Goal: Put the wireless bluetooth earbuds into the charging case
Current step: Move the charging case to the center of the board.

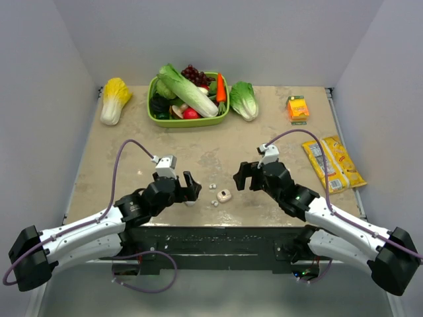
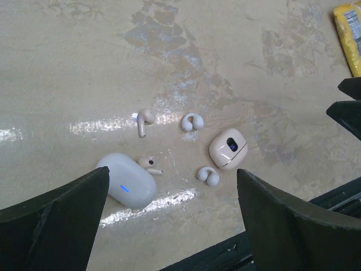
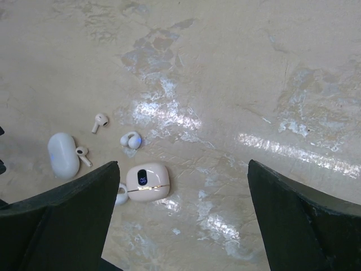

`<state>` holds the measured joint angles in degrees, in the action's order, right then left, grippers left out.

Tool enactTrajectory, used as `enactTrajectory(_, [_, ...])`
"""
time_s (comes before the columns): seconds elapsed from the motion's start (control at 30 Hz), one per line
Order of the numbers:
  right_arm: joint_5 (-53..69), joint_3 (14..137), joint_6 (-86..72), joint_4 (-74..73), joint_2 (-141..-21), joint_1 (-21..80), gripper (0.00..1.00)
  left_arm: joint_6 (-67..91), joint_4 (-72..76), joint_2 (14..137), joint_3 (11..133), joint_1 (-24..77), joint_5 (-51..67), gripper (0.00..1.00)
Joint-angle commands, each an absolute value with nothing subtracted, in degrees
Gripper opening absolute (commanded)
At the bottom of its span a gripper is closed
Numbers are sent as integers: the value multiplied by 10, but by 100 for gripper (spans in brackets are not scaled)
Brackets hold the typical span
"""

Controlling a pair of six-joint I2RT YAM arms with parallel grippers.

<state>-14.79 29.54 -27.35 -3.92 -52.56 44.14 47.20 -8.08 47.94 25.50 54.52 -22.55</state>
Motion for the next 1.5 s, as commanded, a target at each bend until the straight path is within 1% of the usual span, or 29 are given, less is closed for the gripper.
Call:
enactTrajectory(0.0, [-131,295,-269,-34,-523,442,98,493,-127,480,261,547,-264,99])
enactTrajectory(0.03, [-131,295,-270,-33,-522,443,98,497,-140,482,264,548,-267,98])
enactTrajectory(0.1, [-132,294,-270,-33,-519,442,98,520,-186,491,271,547,-286,95])
enactTrajectory(0.13, [-132,294,-269,-33,-518,443,98,520,-192,495,270,547,-288,81])
enactTrajectory(0.2, [-132,292,-270,-29,-514,442,97,535,-215,505,270,547,-299,67])
enactTrajectory(0.23, [-131,290,-271,-28,-513,442,97,537,-217,509,268,547,-301,50])
enactTrajectory(0.33, [-130,285,-272,-25,-507,442,97,556,-223,509,259,547,-303,32])
enactTrajectory(0.4, [-130,283,-271,-27,-505,443,97,572,-231,500,251,548,-311,26])
enactTrajectory(0.43, [-129,283,-272,-28,-501,443,97,574,-234,497,249,548,-313,11])
enactTrajectory(0.47, [-129,282,-272,-29,-497,442,97,578,-239,491,246,547,-316,0])
enactTrajectory(0.63, [-129,279,-273,-30,-485,442,97,579,-231,507,221,548,-289,0])
enactTrajectory(0.77, [-126,284,-272,-35,-483,443,97,584,-210,553,207,555,-272,0])
enactTrajectory(1.17, [-131,288,-277,-48,-486,443,96,594,-78,639,180,577,-214,0])
enactTrajectory(1.47, [-134,288,-278,-53,-483,442,96,595,-51,679,194,592,-225,0])
